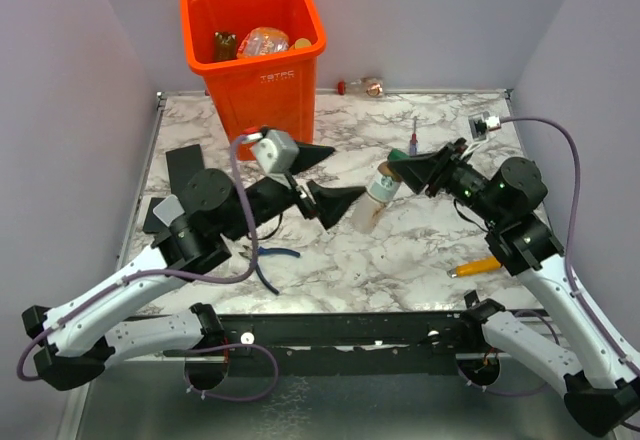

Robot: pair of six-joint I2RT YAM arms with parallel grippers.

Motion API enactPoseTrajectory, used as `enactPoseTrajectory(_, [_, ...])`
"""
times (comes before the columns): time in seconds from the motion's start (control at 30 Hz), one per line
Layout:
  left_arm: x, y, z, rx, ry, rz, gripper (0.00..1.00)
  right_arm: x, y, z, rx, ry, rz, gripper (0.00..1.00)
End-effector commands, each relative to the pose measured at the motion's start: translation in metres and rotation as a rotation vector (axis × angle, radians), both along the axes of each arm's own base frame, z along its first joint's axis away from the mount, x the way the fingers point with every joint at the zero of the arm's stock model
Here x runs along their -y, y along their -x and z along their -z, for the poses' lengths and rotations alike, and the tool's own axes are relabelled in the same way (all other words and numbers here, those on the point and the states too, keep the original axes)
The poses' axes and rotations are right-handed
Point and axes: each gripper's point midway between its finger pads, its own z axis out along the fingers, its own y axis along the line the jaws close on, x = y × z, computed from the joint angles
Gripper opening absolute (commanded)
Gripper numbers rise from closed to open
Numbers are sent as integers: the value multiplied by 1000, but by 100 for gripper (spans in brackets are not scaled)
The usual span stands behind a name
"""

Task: Put the plastic bottles in the bin
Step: Pick up the plastic bottle from the corner of the board.

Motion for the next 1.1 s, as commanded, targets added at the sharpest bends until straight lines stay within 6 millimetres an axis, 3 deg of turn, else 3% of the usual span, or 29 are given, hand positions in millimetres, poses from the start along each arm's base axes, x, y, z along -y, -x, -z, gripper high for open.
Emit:
enactPoseTrajectory(0.0, [63, 78, 49, -55, -213, 592, 99, -8, 59, 32, -43, 176, -241, 1])
enactPoseTrajectory(0.2, [85, 76, 90, -188, -218, 646, 99, -7, 90, 21, 33, 179, -332, 1])
enactPoseTrajectory(0.53, [107, 64, 105, -271, -187, 646, 98, -19, 103, 12, 111, 105, -435, 1])
enactPoseTrajectory(0.77, [112, 58, 105, -286, -120, 624, 75, -20, 113, 2, 189, 43, -473, 1])
enactPoseTrajectory(0.87, [116, 58, 113, -307, -132, 636, 69, -21, 117, -3, 209, 28, -493, 1])
enactPoseTrajectory(1.07, [122, 58, 122, -328, -135, 655, 41, -21, 116, -6, 205, 38, -488, 1])
